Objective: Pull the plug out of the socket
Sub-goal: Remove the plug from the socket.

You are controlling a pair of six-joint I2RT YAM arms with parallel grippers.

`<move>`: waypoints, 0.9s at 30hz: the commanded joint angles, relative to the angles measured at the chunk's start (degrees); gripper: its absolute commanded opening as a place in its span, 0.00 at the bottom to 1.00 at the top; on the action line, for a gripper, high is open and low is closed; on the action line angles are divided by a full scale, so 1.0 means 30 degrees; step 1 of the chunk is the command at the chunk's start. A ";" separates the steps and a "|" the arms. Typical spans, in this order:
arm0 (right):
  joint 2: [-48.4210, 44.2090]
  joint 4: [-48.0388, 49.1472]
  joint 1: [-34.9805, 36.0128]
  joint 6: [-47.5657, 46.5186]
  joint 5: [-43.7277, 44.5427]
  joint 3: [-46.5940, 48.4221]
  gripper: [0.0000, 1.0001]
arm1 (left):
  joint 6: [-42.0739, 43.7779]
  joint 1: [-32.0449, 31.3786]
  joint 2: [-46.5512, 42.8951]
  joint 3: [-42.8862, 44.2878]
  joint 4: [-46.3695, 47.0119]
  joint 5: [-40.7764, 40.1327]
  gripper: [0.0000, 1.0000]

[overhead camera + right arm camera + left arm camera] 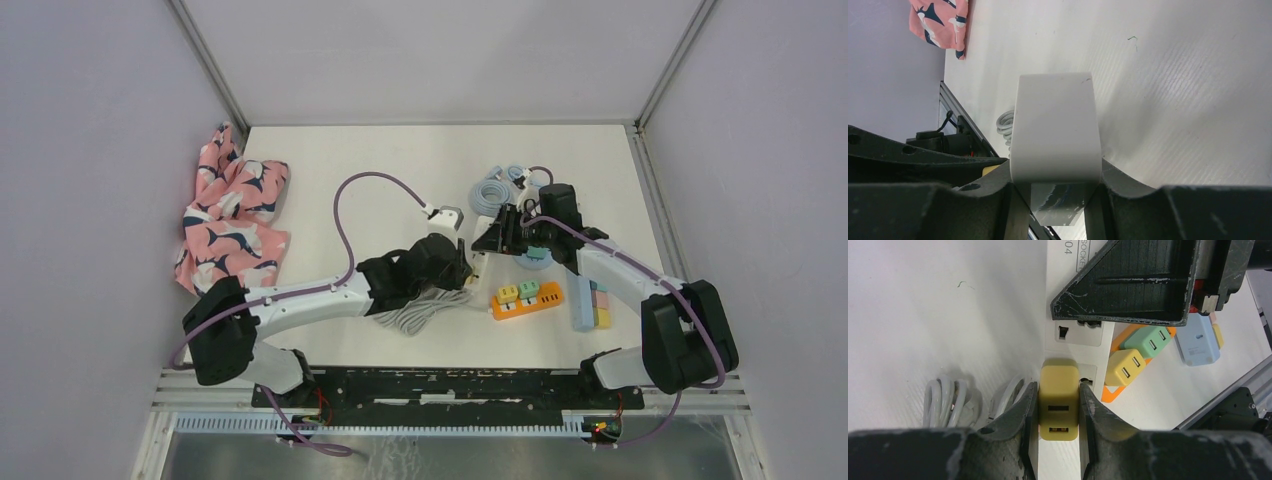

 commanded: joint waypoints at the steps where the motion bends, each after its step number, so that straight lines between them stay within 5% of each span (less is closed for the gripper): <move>1: -0.0747 0.0668 -0.0045 -0.0122 0.0542 0.0337 0.00 | 0.0061 0.0285 -0.1206 -0.0155 0.0103 -0.0705 0.03; 10: -0.0703 0.0529 -0.0044 -0.0194 0.0791 0.0337 0.00 | -0.0407 0.0729 -0.2233 -0.0898 0.1428 0.0771 0.03; 20: -0.0589 0.0137 -0.0044 -0.0324 0.1268 0.0450 0.00 | 0.0385 -0.1073 0.0255 0.2413 -0.2591 -0.3391 0.03; 27: -0.0613 -0.0311 -0.0052 -0.0605 0.1940 0.0567 0.00 | -0.0343 0.0816 -0.2551 -0.0313 0.1084 0.0972 0.03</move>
